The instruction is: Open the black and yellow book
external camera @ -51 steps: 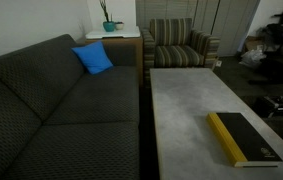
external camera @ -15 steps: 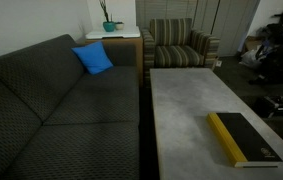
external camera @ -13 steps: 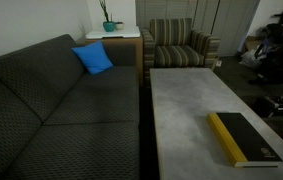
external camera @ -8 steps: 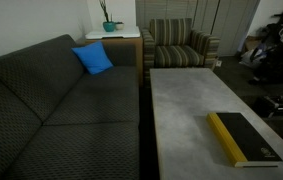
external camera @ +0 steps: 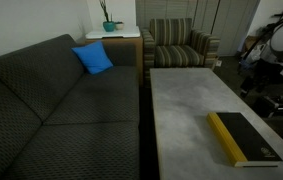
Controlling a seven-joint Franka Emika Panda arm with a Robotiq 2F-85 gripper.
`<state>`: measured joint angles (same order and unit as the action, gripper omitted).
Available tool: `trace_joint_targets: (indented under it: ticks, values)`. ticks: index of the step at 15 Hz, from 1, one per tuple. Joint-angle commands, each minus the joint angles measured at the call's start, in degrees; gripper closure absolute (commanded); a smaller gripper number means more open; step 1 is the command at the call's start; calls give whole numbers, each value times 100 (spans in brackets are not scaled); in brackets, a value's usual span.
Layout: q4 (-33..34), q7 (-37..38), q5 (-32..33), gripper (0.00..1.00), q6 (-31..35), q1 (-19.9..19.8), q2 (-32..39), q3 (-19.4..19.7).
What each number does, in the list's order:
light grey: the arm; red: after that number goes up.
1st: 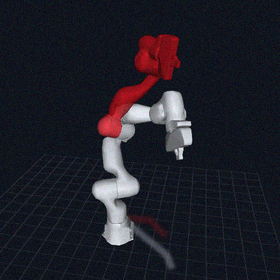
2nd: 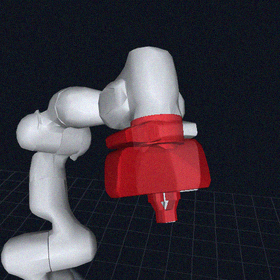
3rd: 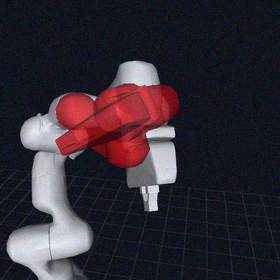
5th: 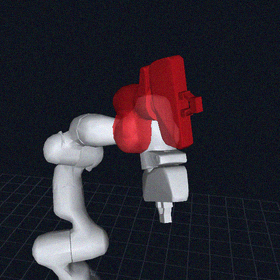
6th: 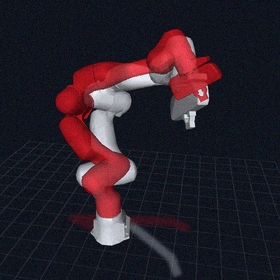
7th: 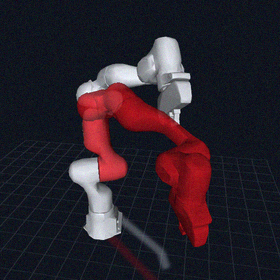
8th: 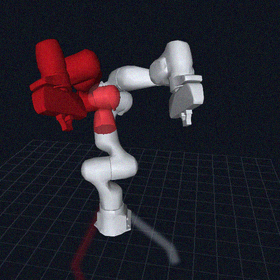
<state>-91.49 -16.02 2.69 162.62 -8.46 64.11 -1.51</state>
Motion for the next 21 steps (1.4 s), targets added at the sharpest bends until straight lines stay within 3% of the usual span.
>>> trace_joint_targets:
  ticks: [1, 9, 10, 21]
  values:
    - [1330, 159, 145, 0, -786, 101, 896, 242]
    - [3838, 17, 203, 0, -2591, 301, 2536, 508]
    - [3148, 125, 309, 0, -2349, 304, 2067, 538]
    - [3387, 171, 456, 0, -2346, 308, 2155, 686]
